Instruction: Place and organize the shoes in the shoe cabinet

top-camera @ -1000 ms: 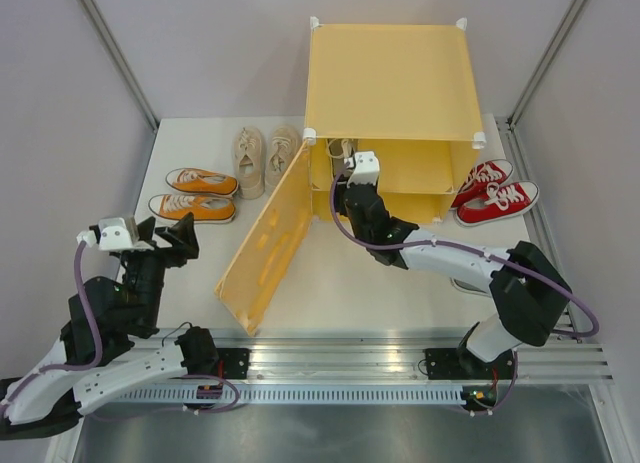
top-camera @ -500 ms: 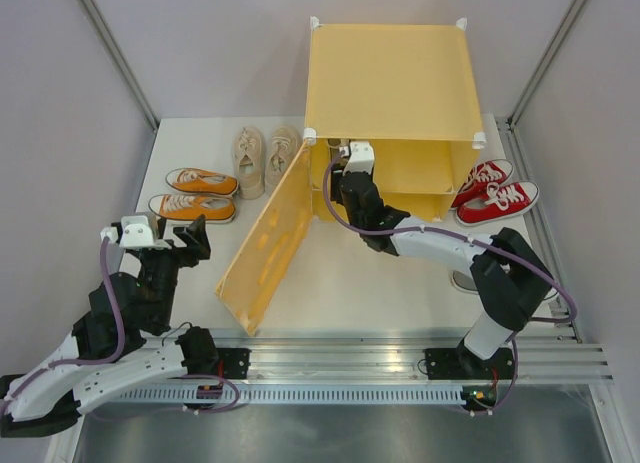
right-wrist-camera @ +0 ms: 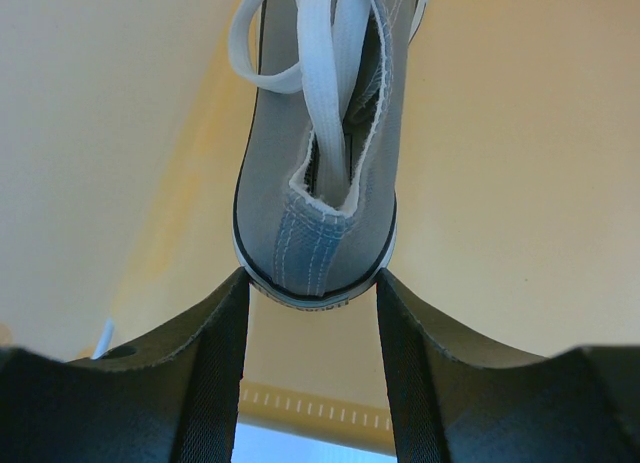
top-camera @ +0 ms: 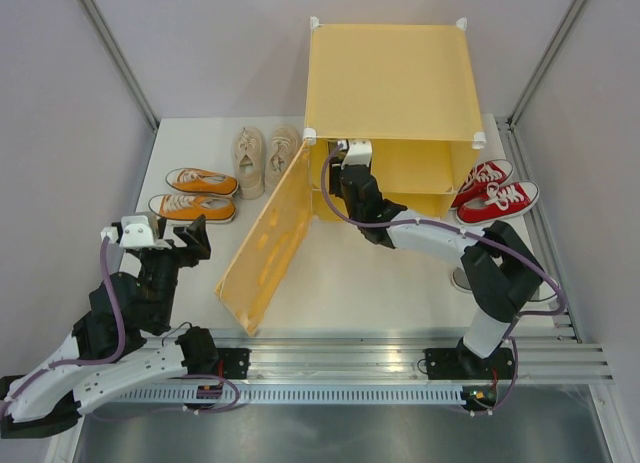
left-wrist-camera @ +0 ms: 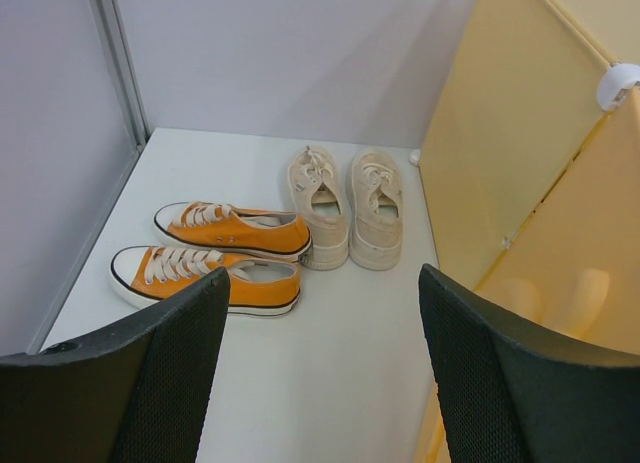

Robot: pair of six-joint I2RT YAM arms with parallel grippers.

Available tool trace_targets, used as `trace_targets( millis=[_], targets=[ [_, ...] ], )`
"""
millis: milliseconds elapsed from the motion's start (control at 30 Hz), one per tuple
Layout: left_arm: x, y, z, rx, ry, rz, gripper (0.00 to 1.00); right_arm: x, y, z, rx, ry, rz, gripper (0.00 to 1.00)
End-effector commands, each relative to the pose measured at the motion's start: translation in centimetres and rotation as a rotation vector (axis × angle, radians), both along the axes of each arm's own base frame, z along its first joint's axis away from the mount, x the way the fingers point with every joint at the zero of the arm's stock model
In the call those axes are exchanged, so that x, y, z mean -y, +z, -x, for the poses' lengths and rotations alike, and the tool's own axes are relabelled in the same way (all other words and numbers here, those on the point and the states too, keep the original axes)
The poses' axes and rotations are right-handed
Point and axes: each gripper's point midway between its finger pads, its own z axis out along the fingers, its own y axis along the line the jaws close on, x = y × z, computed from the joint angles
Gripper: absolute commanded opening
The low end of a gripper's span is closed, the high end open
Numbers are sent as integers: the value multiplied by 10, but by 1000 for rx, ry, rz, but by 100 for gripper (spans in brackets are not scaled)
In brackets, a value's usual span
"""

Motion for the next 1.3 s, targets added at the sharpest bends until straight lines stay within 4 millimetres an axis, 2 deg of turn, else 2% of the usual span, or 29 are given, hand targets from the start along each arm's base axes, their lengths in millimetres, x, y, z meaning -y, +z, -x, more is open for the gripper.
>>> trace_targets(
  millis=[0, 233, 533, 667, 767, 967, 1067, 1100, 1167, 1267],
  targets=[
    [5, 3, -2, 10, -10, -4, 80, -16, 29, -11, 71, 45, -68, 39],
    [5, 3, -3, 9, -6, -5, 80, -23, 34, -6, 70, 94, -85, 59],
    [6, 1, -4, 4, -3, -15, 80, -25, 38, 1, 62, 121, -108, 68],
    [6, 0, -4, 3, -1, -18, 80, -21, 36, 3, 48, 114, -103, 69],
    [7, 0, -4, 2, -4, -20, 81, -23, 44, 10, 43, 143, -110, 69],
    [7, 0, -4, 4, -8, -21, 85, -3, 60, 34, 54, 143, -123, 69],
    [8, -1, -4, 5, -11, -19, 86, 13, 66, 53, 50, 150, -135, 70],
    [8, 0, -4, 6, -15, -16, 86, 19, 70, 65, 50, 168, -150, 69],
    [11, 0, -4, 9, -27, -14, 87, 31, 70, 86, 38, 190, -151, 69],
    [13, 1, -4, 12, -42, -12, 89, 48, 63, 107, 5, 185, -146, 70]
  ],
)
